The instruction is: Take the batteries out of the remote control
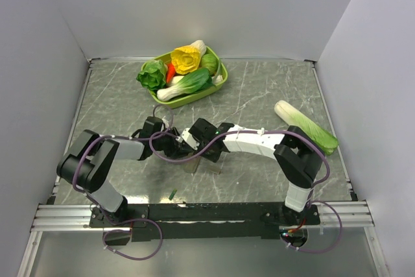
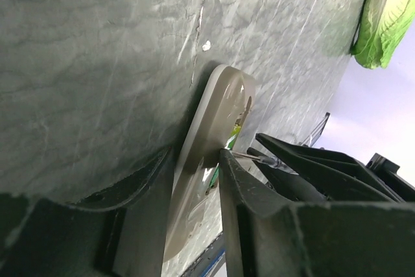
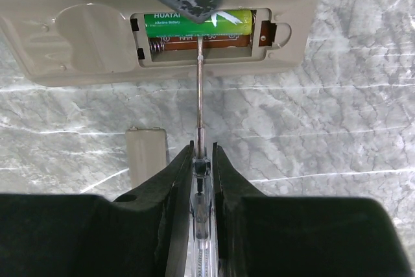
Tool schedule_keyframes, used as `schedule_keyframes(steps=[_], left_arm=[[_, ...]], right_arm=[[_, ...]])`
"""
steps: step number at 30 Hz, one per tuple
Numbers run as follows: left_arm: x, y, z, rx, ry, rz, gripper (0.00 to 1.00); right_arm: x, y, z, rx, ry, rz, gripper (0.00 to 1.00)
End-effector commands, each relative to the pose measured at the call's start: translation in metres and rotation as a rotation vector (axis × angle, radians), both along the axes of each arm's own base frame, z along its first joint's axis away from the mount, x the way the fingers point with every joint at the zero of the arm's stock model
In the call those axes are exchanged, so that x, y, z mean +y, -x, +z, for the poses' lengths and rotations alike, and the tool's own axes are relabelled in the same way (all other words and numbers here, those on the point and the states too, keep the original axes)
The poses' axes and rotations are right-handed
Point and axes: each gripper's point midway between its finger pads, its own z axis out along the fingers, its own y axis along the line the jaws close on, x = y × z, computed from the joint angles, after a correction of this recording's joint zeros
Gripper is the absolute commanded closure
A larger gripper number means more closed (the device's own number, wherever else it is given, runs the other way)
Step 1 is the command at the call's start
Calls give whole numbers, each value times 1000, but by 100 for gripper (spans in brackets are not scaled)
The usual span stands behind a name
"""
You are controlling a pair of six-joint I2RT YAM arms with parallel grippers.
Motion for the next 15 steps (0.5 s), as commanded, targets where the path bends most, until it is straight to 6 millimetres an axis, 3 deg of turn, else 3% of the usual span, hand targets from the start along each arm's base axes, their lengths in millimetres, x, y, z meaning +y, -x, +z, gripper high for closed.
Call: schedule_keyframes(steps=[1,15], left_arm=[[3,16,-9,44,-29,-48,63],[0,19,-14,66,-5,-49,83]], right_arm=[[35,-19,18,-68,-139,6,100],[38,-20,19,-66,-150,2,100]])
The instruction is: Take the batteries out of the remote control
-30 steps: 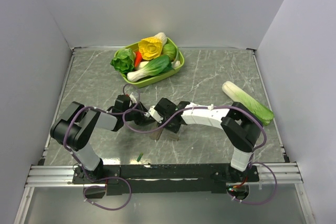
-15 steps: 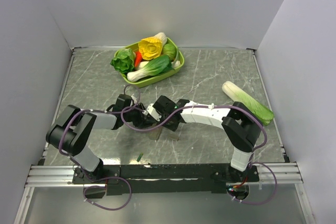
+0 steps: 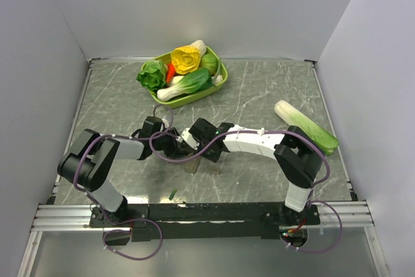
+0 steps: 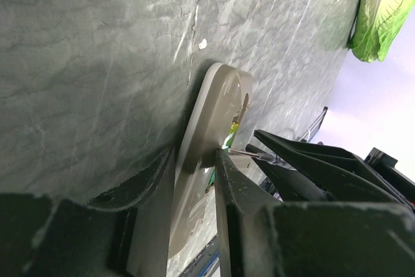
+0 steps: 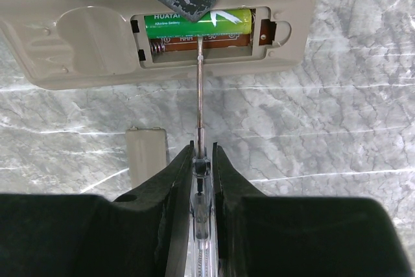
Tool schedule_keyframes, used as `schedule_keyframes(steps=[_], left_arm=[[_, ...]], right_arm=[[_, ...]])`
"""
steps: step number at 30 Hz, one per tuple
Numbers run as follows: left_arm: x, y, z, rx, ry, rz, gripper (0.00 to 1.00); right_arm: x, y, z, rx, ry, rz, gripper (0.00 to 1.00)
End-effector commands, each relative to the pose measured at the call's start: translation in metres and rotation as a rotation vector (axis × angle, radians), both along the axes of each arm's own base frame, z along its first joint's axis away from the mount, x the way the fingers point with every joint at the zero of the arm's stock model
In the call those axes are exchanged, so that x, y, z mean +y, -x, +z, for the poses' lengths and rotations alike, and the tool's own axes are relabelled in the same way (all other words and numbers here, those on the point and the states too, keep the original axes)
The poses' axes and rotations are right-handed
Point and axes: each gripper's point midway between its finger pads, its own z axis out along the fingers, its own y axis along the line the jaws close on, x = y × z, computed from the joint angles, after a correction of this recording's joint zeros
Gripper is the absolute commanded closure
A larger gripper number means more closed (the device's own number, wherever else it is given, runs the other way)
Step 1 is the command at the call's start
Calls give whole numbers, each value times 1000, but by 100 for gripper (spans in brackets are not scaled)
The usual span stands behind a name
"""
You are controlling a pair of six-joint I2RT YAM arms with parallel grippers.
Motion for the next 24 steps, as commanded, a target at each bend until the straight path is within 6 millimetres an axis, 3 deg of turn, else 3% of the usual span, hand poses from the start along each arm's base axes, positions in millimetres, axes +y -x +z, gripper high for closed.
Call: schedule_keyframes(steps=[1,6,24], left_arm=[[1,18,-16,68,-25,-29,85],[1,21,-21,89,-16,-27,99],[10,21,-36,111,-85,10,99]], right_arm=[[38,-20,18,-63,-154,0,100],[33,-17,10,-56,-163,-20,100],[24,-16,3,-54,-192,-56,100]])
